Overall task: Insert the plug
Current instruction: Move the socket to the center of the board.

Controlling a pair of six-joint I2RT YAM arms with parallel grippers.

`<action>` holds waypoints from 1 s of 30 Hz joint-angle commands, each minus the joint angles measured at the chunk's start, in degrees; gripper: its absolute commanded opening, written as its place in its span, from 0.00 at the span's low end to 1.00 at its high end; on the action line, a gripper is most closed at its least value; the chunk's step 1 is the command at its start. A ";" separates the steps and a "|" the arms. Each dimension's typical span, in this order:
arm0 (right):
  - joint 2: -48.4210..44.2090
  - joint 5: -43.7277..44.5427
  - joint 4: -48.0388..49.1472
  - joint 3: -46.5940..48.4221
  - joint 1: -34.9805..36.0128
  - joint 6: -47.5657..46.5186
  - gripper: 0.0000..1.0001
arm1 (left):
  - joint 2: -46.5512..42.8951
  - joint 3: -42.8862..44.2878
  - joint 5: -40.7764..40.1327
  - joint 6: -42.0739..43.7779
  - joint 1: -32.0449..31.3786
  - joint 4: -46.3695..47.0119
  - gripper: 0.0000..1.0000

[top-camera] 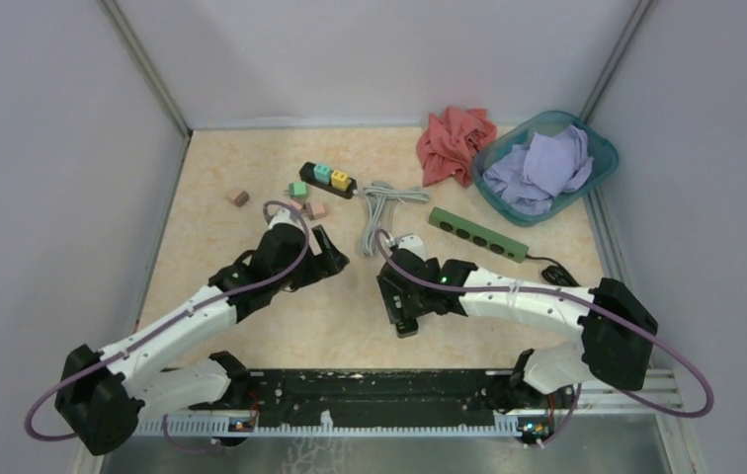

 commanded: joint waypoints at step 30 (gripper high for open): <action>13.03 4.29 13.48 2.18 -8.09 -3.98 0.42 | -23.70 16.65 -39.08 26.30 0.86 -23.23 1.00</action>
